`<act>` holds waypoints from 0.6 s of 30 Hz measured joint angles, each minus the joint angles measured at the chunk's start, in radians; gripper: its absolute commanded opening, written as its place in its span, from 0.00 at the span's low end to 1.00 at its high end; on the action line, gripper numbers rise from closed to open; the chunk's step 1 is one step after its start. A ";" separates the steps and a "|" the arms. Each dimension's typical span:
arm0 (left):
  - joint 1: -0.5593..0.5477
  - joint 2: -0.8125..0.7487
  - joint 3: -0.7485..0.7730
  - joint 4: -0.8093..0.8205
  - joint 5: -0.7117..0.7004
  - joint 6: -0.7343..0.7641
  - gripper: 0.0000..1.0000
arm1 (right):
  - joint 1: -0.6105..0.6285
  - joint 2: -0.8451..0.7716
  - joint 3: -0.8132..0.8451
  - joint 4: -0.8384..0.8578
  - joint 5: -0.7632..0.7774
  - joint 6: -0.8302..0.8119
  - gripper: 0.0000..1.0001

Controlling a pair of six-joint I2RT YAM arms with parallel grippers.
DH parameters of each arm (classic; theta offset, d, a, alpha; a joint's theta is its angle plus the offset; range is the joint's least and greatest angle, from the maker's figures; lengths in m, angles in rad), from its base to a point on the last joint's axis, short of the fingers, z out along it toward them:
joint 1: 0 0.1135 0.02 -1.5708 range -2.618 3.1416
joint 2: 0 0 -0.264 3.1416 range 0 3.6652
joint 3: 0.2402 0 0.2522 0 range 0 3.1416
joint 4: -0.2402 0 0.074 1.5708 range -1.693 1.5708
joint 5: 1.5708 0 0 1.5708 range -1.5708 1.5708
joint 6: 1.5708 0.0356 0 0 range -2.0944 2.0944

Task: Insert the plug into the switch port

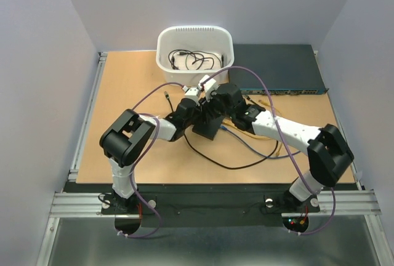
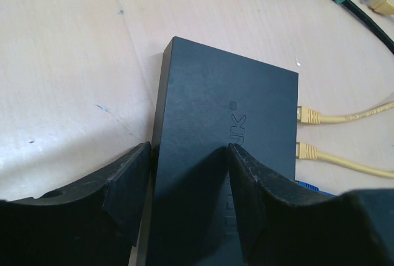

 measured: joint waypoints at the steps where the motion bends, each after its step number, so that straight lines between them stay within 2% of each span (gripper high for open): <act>1: 0.001 0.000 0.006 -0.013 0.014 0.000 0.62 | 0.009 -0.027 -0.008 0.035 -0.008 0.008 0.48; 10: 0.037 -0.037 0.062 -0.193 0.077 0.022 0.68 | 0.046 -0.238 -0.211 0.095 -0.014 0.125 0.49; 15: 0.098 -0.082 0.080 -0.297 0.081 0.038 0.72 | 0.046 -0.333 -0.315 0.084 -0.015 0.231 0.54; 18: 0.134 -0.150 0.080 -0.347 0.076 0.039 0.74 | 0.046 -0.338 -0.315 0.090 -0.016 0.280 0.56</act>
